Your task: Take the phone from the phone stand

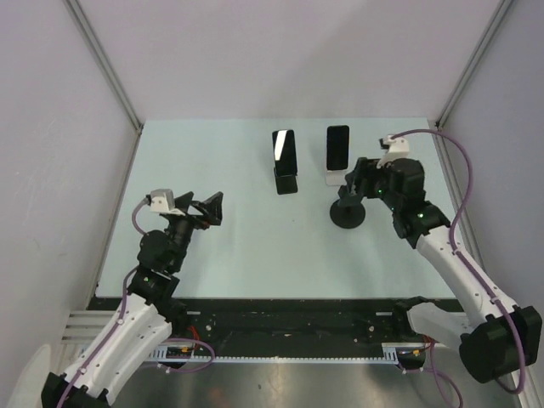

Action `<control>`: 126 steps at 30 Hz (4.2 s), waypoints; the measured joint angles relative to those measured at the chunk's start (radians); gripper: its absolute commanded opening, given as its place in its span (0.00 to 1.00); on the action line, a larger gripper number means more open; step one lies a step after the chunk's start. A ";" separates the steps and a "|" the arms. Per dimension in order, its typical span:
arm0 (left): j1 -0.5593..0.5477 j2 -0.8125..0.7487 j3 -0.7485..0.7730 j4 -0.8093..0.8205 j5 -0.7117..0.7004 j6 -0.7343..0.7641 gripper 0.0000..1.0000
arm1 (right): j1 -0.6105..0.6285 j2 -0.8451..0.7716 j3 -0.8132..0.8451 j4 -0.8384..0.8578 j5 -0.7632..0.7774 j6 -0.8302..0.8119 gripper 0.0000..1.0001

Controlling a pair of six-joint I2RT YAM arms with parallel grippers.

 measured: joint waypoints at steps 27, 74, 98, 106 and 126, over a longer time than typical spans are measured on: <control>-0.136 0.217 0.059 -0.010 0.254 0.097 1.00 | 0.771 0.126 0.011 0.081 0.703 0.103 0.00; -0.523 0.511 0.331 -0.112 0.129 0.103 1.00 | 0.119 -0.321 -0.113 -0.179 -0.224 -0.103 0.97; -0.527 0.761 0.463 -0.248 -0.005 0.135 1.00 | 0.141 0.048 -0.230 0.170 -0.646 -0.164 0.82; -0.520 0.805 0.509 -0.266 -0.074 0.183 1.00 | 0.255 -0.042 -0.296 0.192 -0.550 -0.124 0.78; -0.417 0.625 0.452 -0.265 0.028 0.208 1.00 | 0.441 -0.332 -0.374 0.154 -0.201 -0.010 0.87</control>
